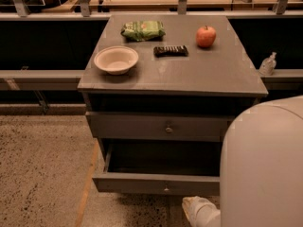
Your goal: Close middle drawer
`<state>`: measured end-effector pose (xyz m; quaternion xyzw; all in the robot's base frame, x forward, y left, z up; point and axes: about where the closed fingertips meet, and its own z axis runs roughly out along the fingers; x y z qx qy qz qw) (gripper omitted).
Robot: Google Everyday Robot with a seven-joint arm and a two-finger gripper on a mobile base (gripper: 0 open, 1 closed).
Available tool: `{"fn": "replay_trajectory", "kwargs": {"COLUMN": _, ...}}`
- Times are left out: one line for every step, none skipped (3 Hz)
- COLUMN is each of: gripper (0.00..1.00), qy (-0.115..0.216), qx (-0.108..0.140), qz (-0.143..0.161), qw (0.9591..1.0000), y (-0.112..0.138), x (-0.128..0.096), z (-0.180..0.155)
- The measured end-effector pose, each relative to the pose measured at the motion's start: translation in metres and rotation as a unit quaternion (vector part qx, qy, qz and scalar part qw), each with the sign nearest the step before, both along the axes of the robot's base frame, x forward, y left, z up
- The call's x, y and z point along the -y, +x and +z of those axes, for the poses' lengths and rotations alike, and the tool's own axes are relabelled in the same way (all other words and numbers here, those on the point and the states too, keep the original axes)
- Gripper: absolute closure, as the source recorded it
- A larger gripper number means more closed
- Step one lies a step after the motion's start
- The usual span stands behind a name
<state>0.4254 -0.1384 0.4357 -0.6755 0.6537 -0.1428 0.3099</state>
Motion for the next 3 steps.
{"fn": "replay_trajectory", "kwargs": {"gripper": 1.0, "qy": 0.032, "qx": 0.03, "qz": 0.004, "qw": 0.999, "y": 0.02, "x": 0.004, "z": 0.001}}
{"fn": "replay_trajectory", "kwargs": {"gripper": 1.0, "qy": 0.063, "qx": 0.063, "qz": 0.033, "qw": 0.9955, "y": 0.054, "x": 0.0, "z": 0.0}}
{"fn": "replay_trajectory", "kwargs": {"gripper": 1.0, "qy": 0.055, "qx": 0.079, "qz": 0.059, "qw": 0.9937, "y": 0.071, "x": -0.005, "z": -0.007}}
